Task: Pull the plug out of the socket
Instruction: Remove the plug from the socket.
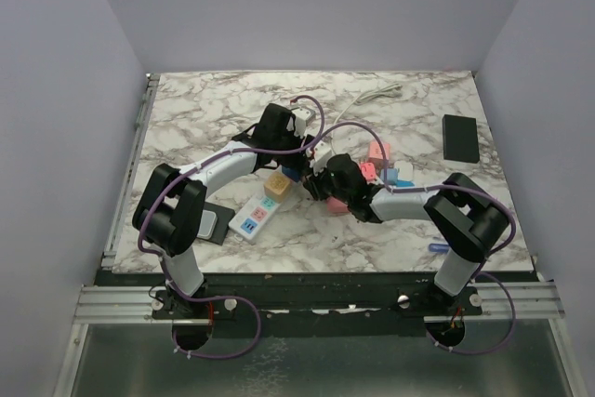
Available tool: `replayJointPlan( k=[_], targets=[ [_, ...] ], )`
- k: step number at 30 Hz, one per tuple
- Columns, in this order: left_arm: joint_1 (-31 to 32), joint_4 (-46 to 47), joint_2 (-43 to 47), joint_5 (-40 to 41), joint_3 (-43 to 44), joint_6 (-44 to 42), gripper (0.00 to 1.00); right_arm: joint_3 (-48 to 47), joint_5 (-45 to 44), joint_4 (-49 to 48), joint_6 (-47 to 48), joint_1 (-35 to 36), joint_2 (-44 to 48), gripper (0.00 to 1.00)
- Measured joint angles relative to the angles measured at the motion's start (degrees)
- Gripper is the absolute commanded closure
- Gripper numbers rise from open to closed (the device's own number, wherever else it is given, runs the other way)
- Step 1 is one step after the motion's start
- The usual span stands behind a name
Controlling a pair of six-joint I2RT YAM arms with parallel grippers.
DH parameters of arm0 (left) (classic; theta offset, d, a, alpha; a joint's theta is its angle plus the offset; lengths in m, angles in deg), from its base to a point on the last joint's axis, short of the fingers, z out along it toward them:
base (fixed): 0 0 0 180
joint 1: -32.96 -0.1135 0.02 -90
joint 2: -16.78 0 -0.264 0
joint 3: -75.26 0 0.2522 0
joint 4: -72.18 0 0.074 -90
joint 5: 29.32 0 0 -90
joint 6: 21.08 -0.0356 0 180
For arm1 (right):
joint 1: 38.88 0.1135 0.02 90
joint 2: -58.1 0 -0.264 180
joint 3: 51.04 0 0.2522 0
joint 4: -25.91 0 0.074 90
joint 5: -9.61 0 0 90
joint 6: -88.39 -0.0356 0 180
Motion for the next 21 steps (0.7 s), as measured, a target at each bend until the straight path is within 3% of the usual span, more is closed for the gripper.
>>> replayJointPlan(
  k=[13,21],
  targets=[
    [0.00,-0.26,-0.17,-0.02,0.24,-0.26,1.00,0.00,-4.44,0.35,-2.51,0.59,0.20,1.00],
    [0.07,0.11,-0.74,-0.17,0.55,-0.11,1.00,0.13,5.49,0.74,-4.17,-4.46,0.55,1.00]
  ],
)
